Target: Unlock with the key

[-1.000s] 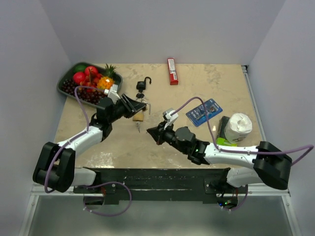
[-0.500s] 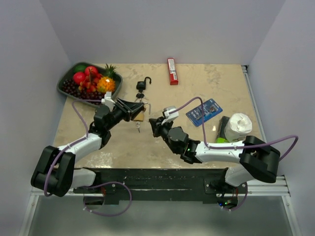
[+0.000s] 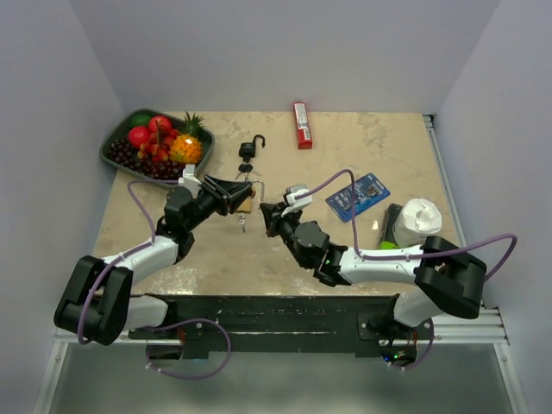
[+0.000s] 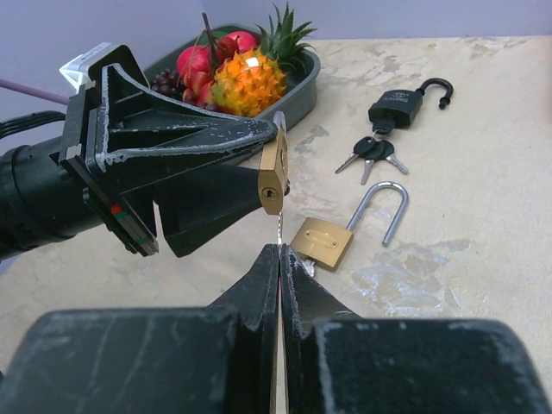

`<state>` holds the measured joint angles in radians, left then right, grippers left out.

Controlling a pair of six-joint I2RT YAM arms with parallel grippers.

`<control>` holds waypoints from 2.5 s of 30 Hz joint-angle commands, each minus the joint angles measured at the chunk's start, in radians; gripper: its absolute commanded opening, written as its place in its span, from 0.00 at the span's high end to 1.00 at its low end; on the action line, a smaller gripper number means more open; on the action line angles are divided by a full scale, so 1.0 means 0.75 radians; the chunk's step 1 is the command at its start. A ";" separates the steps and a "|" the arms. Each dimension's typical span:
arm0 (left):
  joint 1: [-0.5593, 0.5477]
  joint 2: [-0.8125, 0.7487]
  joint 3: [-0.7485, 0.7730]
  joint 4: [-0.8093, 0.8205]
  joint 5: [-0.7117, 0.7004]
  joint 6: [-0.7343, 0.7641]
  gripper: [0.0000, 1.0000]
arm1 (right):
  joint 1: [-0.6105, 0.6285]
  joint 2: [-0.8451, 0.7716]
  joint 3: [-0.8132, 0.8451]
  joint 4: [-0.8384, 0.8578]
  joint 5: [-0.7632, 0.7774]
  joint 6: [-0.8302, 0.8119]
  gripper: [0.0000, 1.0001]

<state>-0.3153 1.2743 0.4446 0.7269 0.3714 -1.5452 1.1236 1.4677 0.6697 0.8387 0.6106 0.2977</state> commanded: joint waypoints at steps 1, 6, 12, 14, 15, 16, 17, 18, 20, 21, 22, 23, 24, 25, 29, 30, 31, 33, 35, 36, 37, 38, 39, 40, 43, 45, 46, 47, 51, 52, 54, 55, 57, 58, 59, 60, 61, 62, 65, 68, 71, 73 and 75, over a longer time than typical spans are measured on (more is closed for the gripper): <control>-0.003 -0.030 -0.004 0.119 0.026 -0.042 1.00 | 0.001 0.000 0.044 0.097 0.012 -0.015 1.00; -0.011 -0.028 -0.012 0.135 0.035 -0.048 1.00 | 0.001 0.009 0.052 0.105 -0.004 -0.004 1.00; -0.019 -0.016 -0.014 0.158 0.043 -0.057 1.00 | 0.001 0.029 0.077 0.105 -0.023 -0.004 1.00; -0.023 -0.014 -0.014 0.164 0.047 -0.059 1.00 | 0.001 0.037 0.083 0.103 -0.023 -0.006 1.00; -0.025 -0.010 -0.016 0.166 0.047 -0.059 1.00 | 0.001 0.039 0.085 0.103 -0.021 -0.006 1.00; -0.028 -0.010 -0.016 0.168 0.049 -0.061 1.00 | 0.001 0.039 0.087 0.103 -0.018 -0.006 1.00; -0.032 -0.010 -0.016 0.170 0.049 -0.061 1.00 | 0.003 0.039 0.087 0.103 -0.016 -0.004 1.00; -0.032 -0.010 -0.014 0.170 0.049 -0.065 1.00 | 0.001 0.039 0.087 0.103 -0.010 -0.006 1.00; -0.034 -0.010 -0.016 0.174 0.049 -0.065 1.00 | 0.001 0.037 0.087 0.101 -0.002 -0.004 1.00; -0.034 -0.010 -0.018 0.174 0.047 -0.067 1.00 | 0.001 0.033 0.085 0.099 0.006 -0.002 1.00; -0.034 -0.010 -0.018 0.176 0.047 -0.067 1.00 | 0.001 0.031 0.081 0.099 0.010 -0.004 1.00; -0.034 -0.010 -0.018 0.176 0.047 -0.067 1.00 | 0.003 0.029 0.081 0.097 0.014 -0.002 1.00; -0.034 -0.010 -0.018 0.176 0.049 -0.071 1.00 | 0.001 0.025 0.077 0.097 0.018 -0.002 1.00; -0.034 -0.012 -0.022 0.180 0.047 -0.073 1.00 | 0.001 0.021 0.073 0.095 0.028 -0.004 1.00; -0.034 -0.016 -0.024 0.195 0.049 -0.083 1.00 | -0.001 0.021 0.068 0.088 0.047 -0.002 1.00; -0.034 -0.016 -0.026 0.195 0.047 -0.083 1.00 | 0.001 0.019 0.066 0.088 0.049 -0.004 1.00; -0.034 -0.018 -0.026 0.193 0.047 -0.083 1.00 | -0.001 0.017 0.062 0.091 0.051 -0.004 1.00; -0.034 -0.020 -0.030 0.191 0.049 -0.081 1.00 | 0.001 0.009 0.060 0.093 0.055 -0.006 1.00; -0.034 -0.020 -0.032 0.193 0.049 -0.085 1.00 | -0.001 0.002 0.058 0.095 0.061 -0.010 1.00; -0.034 -0.020 -0.034 0.193 0.049 -0.085 1.00 | -0.003 0.000 0.058 0.095 0.063 -0.010 1.00; -0.034 -0.022 -0.034 0.197 0.049 -0.085 1.00 | -0.003 -0.002 0.056 0.095 0.069 -0.010 1.00; -0.034 -0.022 -0.036 0.199 0.051 -0.087 1.00 | -0.005 -0.002 0.054 0.095 0.072 -0.010 1.00; -0.034 -0.022 -0.036 0.199 0.051 -0.087 1.00 | -0.005 -0.004 0.050 0.095 0.072 -0.010 1.00; -0.034 -0.022 -0.034 0.199 0.051 -0.085 1.00 | -0.007 -0.006 0.048 0.095 0.072 -0.008 1.00; -0.034 -0.016 -0.043 0.201 0.053 -0.087 1.00 | -0.009 -0.010 0.046 0.101 0.070 -0.004 1.00; -0.034 -0.016 -0.043 0.207 0.059 -0.089 1.00 | -0.013 -0.012 0.048 0.103 0.065 -0.002 1.00; -0.034 -0.018 -0.043 0.211 0.061 -0.089 1.00 | -0.013 -0.010 0.048 0.103 0.063 0.002 1.00; -0.034 -0.020 -0.043 0.213 0.061 -0.091 1.00 | -0.013 -0.012 0.048 0.107 0.063 0.002 1.00; -0.036 -0.028 -0.043 0.229 0.065 -0.093 1.00 | -0.026 -0.004 0.048 0.119 0.055 0.028 1.00; -0.038 -0.030 -0.045 0.258 0.067 -0.096 1.00 | -0.028 0.000 0.050 0.121 0.053 0.045 1.00; -0.040 -0.030 -0.055 0.289 0.067 -0.104 1.00 | -0.032 0.011 0.058 0.131 0.043 0.053 1.00; -0.044 -0.030 -0.057 0.305 0.071 -0.106 1.00 | -0.036 0.017 0.060 0.131 0.039 0.071 1.00; -0.048 -0.034 -0.067 0.321 0.071 -0.114 1.00 | -0.054 0.021 0.056 0.142 0.023 0.094 1.00; -0.054 -0.032 -0.071 0.340 0.069 -0.120 1.00 | -0.060 0.021 0.054 0.144 0.018 0.118 1.00; -0.056 -0.034 -0.077 0.350 0.071 -0.126 1.00 | -0.072 0.021 0.054 0.148 0.012 0.127 1.00; -0.060 -0.034 -0.088 0.368 0.067 -0.136 1.00 | -0.077 0.023 0.054 0.148 0.002 0.135 1.00; -0.066 -0.034 -0.090 0.375 0.063 -0.138 1.00 | -0.081 0.023 0.054 0.150 -0.002 0.141 1.00; -0.070 -0.034 -0.094 0.379 0.065 -0.141 1.00 | -0.085 0.027 0.054 0.158 -0.004 0.143 1.00; -0.087 -0.034 -0.098 0.395 0.051 -0.149 1.00 | -0.089 0.037 0.062 0.164 -0.008 0.145 1.00; -0.105 -0.034 -0.094 0.405 0.043 -0.159 1.00 | -0.091 0.047 0.070 0.172 -0.010 0.145 1.00; -0.124 -0.032 -0.090 0.413 0.028 -0.163 1.00 | -0.091 0.066 0.077 0.183 -0.006 0.137 1.00; -0.138 -0.032 -0.086 0.415 0.016 -0.167 1.00 | -0.091 0.072 0.081 0.189 -0.006 0.129 1.00; -0.156 -0.028 -0.079 0.424 0.010 -0.171 1.00 | -0.091 0.086 0.087 0.193 -0.004 0.121 1.00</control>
<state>-0.3771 1.2751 0.3775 0.9257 0.3058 -1.6421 1.0748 1.5017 0.6918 0.9333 0.5621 0.3927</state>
